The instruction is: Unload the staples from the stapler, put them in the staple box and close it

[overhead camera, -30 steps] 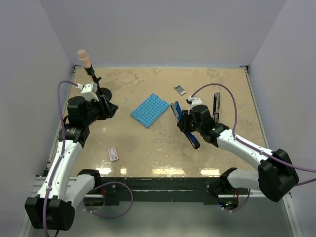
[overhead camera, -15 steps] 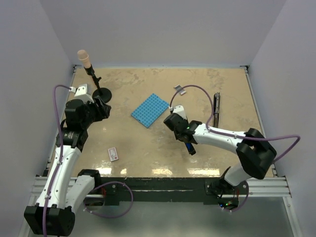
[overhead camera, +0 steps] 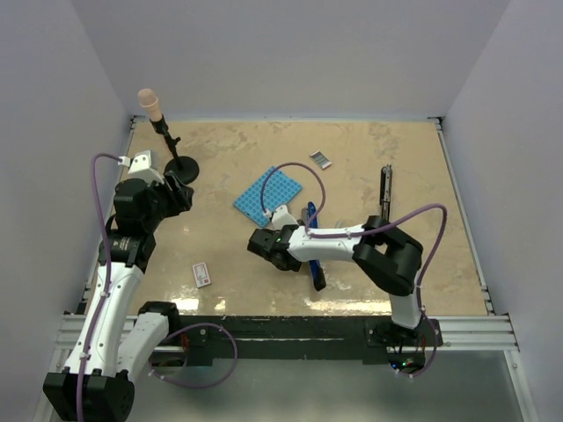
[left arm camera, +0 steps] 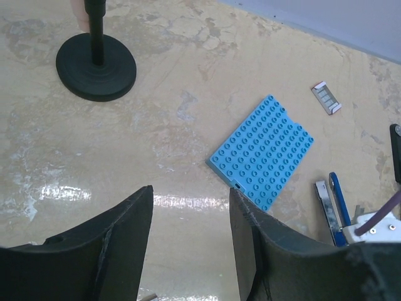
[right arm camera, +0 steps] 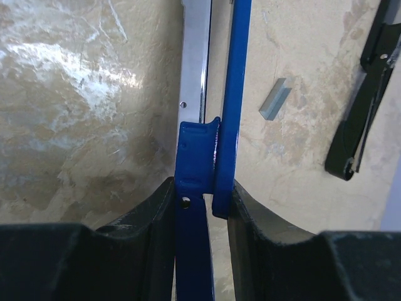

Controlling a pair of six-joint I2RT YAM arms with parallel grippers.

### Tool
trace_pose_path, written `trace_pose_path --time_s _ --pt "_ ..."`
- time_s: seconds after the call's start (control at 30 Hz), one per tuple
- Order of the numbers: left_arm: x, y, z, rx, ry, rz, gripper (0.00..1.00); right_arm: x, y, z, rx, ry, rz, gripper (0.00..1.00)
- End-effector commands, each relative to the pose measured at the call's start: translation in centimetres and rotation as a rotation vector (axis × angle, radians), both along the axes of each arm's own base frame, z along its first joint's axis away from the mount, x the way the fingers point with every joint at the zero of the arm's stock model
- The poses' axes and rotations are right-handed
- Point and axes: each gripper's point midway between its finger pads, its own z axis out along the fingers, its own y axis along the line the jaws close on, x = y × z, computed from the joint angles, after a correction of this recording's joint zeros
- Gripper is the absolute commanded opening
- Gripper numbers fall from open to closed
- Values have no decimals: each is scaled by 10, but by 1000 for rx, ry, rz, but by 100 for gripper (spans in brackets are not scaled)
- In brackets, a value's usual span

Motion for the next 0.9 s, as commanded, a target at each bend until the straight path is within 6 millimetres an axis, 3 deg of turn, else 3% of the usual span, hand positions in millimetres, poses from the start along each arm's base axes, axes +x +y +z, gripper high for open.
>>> trace_pose_path --time_s 0.0,0.23,0.47,0.6,0.87 --pt "1 6 12 7 -36 22 57 0 -9 13 -138 -80 -19 0" --pt "2 6 11 5 -32 26 57 -3 -8 5 -172 -64 -6 0" --pt "2 8 11 4 -34 33 57 1 -13 35 -171 -120 -18 0" --pt "2 8 10 3 -27 35 57 4 -13 41 -199 -138 -20 0" --pt "2 8 11 3 -30 35 57 -6 -11 0 -327 -62 35 0"
